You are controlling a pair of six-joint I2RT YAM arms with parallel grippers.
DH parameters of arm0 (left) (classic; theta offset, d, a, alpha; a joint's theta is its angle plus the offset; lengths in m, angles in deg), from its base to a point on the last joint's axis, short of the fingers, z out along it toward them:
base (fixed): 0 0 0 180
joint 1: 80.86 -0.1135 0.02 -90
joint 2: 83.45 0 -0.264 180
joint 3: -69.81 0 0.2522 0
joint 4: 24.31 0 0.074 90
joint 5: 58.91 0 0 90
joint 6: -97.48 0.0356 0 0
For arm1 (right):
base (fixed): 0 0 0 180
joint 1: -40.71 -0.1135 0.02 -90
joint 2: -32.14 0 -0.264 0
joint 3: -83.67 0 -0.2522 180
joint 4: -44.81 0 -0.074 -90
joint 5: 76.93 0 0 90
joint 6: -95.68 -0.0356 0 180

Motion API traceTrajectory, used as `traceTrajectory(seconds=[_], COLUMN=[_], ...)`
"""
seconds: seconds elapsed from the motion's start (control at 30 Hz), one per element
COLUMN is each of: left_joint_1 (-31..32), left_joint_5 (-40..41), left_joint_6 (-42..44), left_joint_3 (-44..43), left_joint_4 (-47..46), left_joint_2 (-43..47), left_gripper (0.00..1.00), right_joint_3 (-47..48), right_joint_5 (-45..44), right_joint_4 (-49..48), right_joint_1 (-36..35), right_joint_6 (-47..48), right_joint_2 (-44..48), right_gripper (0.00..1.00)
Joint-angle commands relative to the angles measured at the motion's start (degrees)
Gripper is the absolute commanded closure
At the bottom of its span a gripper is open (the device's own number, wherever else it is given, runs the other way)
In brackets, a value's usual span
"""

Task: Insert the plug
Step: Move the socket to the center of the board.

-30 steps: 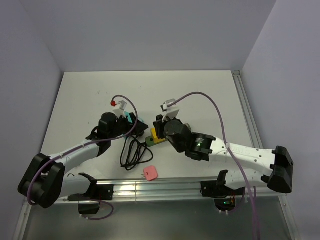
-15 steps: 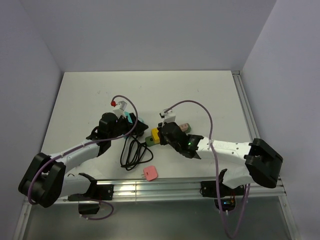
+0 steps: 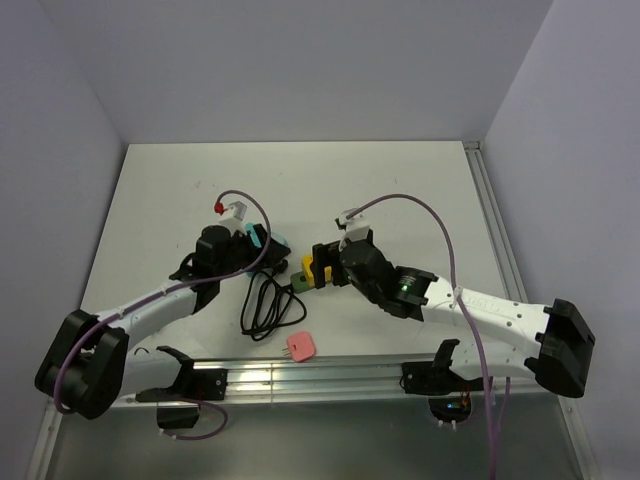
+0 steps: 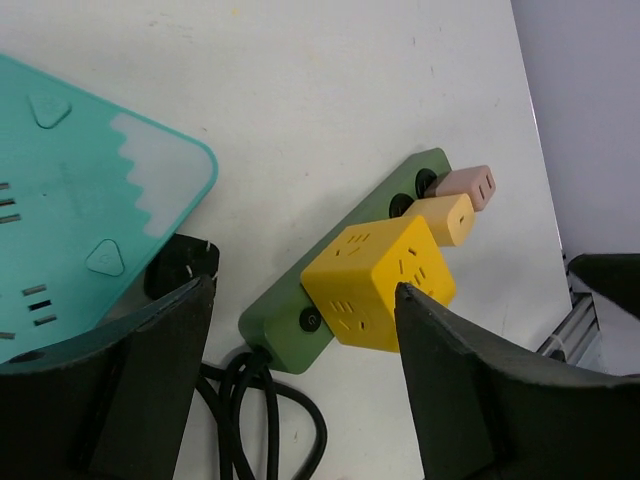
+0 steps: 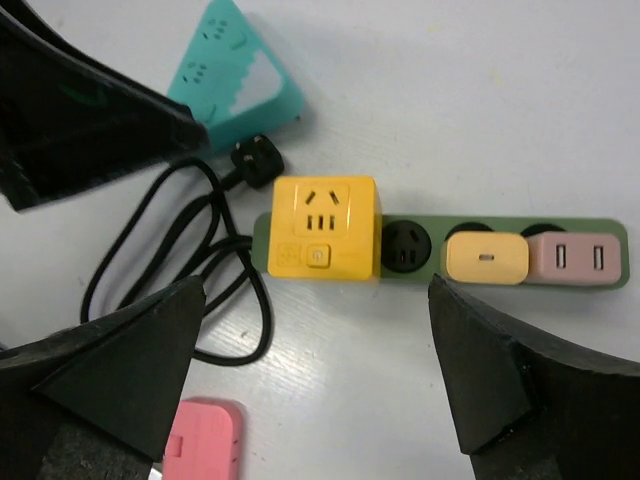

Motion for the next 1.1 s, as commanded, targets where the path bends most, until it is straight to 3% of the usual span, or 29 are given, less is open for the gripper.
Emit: traceTrajectory(seconds=[0.0,0.33,0.63,0.9,1.07], left_joint_1=[-0.90,-5.64,-6.17,-6.17,-6.17], left_joint_5=[3.23,5.34,4.12,3.15,3.06], left_joint_6=[-1.41,-4.04,-4.84,-5.28,-5.19], left_joint_3=[0.67,1.55,1.55,2.61,2.00], left_joint_4=[-0.40,2.77,2.77,1.89,2.24], left_joint_2=[3.65,5.42,3.84,4.28,3.48], left_gripper=[0.21,0.21,0.22,0.25,0.26], right_joint_3=[-2.23,-0.91,1.19,-2.94,1.53], right_joint_5=[-1.16,-1.95,-8.81,-9.34,-10.82], right_joint_4=[0.63,-2.53,-3.24,-9.29,-6.08], right_joint_1=[-0.69,-2.01,-6.40,-6.75,-9.03], right_joint_6=[-1.07,-2.64,-9.68,-16.95,-23.37], right_joint_2=[-0.40,-9.09,-19.98,-19.73,-23.42], right_gripper=[0.00,0.00,0.00,0.00,0.00])
